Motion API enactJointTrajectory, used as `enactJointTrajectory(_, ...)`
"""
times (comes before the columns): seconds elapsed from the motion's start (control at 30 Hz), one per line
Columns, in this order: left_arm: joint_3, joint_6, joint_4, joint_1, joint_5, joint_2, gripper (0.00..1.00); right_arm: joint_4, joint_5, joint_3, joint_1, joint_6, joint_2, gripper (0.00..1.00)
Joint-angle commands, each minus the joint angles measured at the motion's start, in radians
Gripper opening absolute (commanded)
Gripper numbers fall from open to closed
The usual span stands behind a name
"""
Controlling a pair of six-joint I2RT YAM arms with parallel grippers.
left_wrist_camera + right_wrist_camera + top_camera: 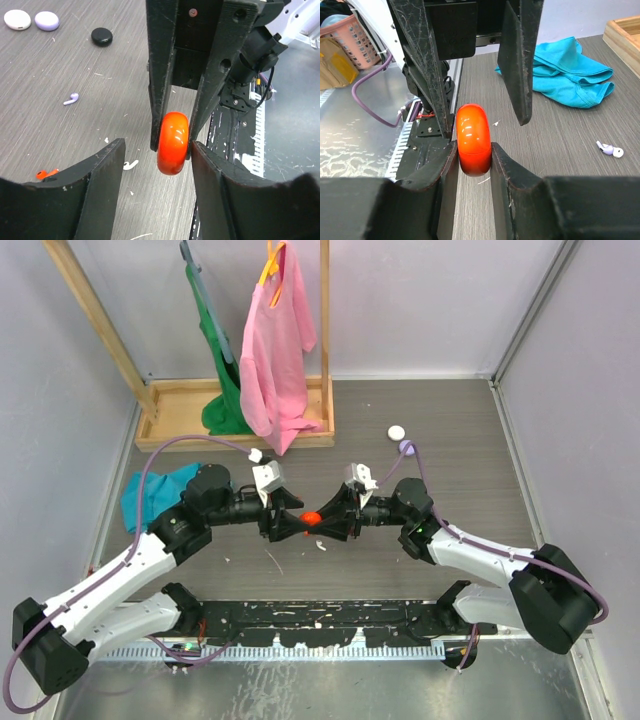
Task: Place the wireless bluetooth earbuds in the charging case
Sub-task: Open the charging case.
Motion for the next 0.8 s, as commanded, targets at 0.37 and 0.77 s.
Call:
enactJointTrajectory(0.37,0.007,-0.055,0.053,0.001,-0.232,-0.031,0.66,0.057,-0.029,0.012,0.000,0.003,-0.022,0.09)
enactJointTrajectory(0.77,0.038,-0.098,0.034,0.001,-0.323,-0.044,0.70,0.016,-0.039,-0.001,-0.001,-0.040,-0.030,0.10)
